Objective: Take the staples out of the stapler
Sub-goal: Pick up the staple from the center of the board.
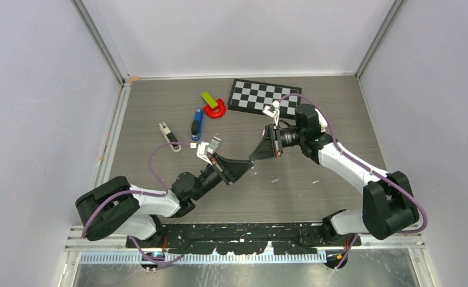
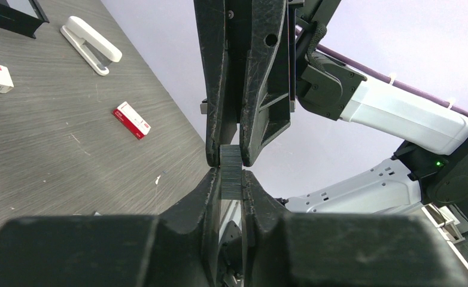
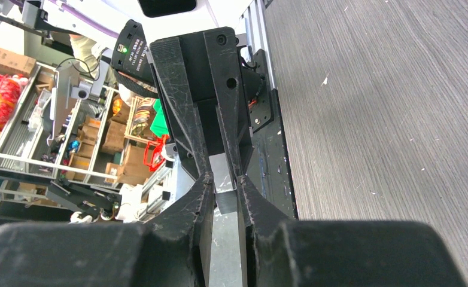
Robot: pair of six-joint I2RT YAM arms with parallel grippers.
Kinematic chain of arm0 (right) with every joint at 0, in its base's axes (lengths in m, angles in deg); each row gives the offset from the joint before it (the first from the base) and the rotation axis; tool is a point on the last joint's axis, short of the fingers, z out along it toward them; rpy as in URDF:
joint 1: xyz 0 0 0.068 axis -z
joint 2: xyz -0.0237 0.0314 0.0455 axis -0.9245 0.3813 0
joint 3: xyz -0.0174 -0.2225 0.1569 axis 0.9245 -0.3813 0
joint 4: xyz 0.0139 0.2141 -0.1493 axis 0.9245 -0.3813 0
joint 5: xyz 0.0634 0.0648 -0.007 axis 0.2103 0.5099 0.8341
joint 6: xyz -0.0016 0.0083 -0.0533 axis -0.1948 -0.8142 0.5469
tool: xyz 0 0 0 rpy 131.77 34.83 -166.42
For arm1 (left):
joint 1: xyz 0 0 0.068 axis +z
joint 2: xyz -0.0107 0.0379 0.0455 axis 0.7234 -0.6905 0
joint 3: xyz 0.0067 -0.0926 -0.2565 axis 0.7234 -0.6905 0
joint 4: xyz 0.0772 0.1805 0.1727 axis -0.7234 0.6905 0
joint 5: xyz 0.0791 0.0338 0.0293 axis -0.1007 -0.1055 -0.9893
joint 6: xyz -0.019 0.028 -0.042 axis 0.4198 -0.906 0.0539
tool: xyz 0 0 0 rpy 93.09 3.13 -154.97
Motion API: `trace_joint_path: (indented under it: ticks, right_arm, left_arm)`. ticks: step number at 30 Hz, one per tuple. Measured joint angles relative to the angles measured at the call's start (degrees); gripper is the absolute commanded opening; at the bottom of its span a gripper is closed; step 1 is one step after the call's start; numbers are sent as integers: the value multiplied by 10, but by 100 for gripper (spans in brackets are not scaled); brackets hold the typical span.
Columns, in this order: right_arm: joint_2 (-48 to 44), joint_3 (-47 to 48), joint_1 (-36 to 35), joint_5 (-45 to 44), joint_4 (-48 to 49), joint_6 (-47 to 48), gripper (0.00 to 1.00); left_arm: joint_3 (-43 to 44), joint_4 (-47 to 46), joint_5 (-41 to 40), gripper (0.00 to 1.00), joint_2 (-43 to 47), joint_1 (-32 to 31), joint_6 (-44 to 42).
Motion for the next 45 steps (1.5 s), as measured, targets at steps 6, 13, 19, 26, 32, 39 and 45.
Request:
trace_joint_path:
  ticks: [6,13,19,26,32,39,45]
  right_arm:
    - [0,0,0,-3,-24,24,14]
    - [0,4,0,-12,-69,64,14]
    - [0,31,0,-40,-182,162,14]
    - [-1,67,0,-95,-289,272,14]
    - [7,107,-26,-179,-368,354,14]
    - [78,178,-78,-266,-426,417,15]
    - [144,241,-116,-342,-450,443,15]
  left_arm:
    - [0,-2,1,52,0,0,7]
    - [-16,-1,6,59,17,9,6]
    - [-38,97,53,59,108,60,3]
    - [6,477,44,79,350,83,-90]
    - [26,734,-39,94,525,87,-172]
    - [40,878,-108,98,542,87,-221]
    - [40,930,-142,98,546,87,-235]
